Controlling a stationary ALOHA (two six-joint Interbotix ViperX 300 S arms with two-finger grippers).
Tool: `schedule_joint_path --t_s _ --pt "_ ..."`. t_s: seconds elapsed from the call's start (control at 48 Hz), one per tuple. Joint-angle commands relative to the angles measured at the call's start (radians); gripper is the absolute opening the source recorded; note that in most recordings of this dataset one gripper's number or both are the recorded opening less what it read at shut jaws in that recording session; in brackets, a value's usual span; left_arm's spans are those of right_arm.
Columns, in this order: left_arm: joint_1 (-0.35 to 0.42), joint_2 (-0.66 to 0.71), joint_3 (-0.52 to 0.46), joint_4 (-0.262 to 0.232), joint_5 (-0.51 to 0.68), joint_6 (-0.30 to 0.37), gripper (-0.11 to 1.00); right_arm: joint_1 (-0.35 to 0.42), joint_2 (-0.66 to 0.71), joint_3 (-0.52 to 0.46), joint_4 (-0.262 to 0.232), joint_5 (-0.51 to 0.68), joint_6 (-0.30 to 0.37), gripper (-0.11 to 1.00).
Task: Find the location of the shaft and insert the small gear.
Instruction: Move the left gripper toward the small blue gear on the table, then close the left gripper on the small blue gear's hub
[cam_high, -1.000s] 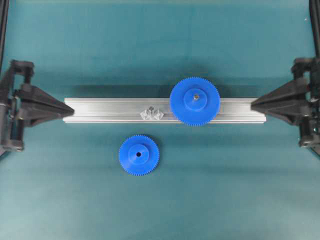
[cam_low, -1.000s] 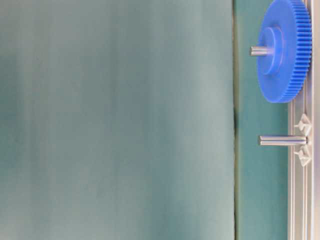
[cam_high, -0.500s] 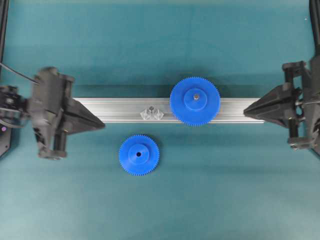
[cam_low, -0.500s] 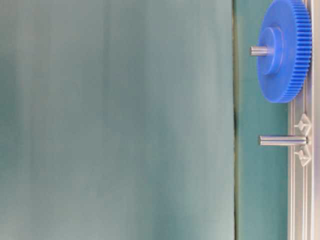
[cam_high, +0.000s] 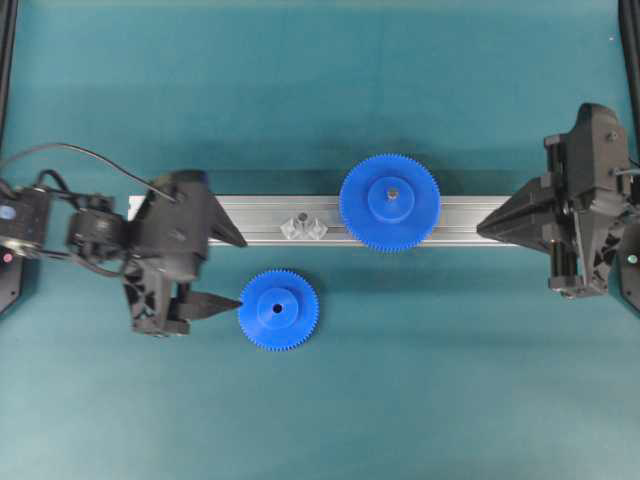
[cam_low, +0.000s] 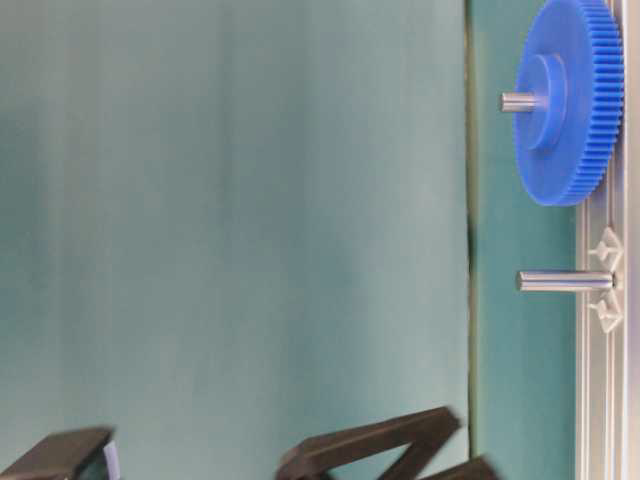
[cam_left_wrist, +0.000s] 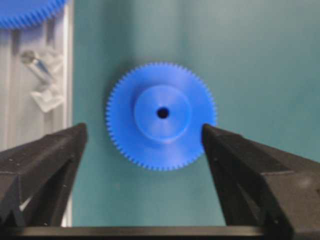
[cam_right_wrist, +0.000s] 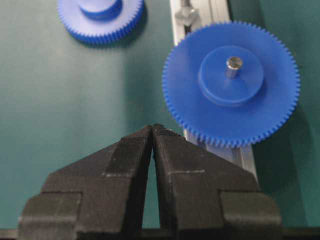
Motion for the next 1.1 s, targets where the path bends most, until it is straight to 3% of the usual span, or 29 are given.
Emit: schedule_joint_path --t_s 0.0,0.375,1.084 --pt "-0.011 0.041 -0.038 0.003 -0.003 -0.005 0.91 -0.011 0.003 -0.021 -0.002 0.0 0.008 0.16" --pt "-0.029 0.23 -0.103 0.003 -0.003 -0.078 0.91 -0.018 0.006 -0.02 -0.008 0.031 0.008 0.16" --pt "-0.032 0.382 -0.178 0.003 0.021 -0.075 0.92 -0.02 0.005 0.003 -0.008 0.021 0.011 0.16"
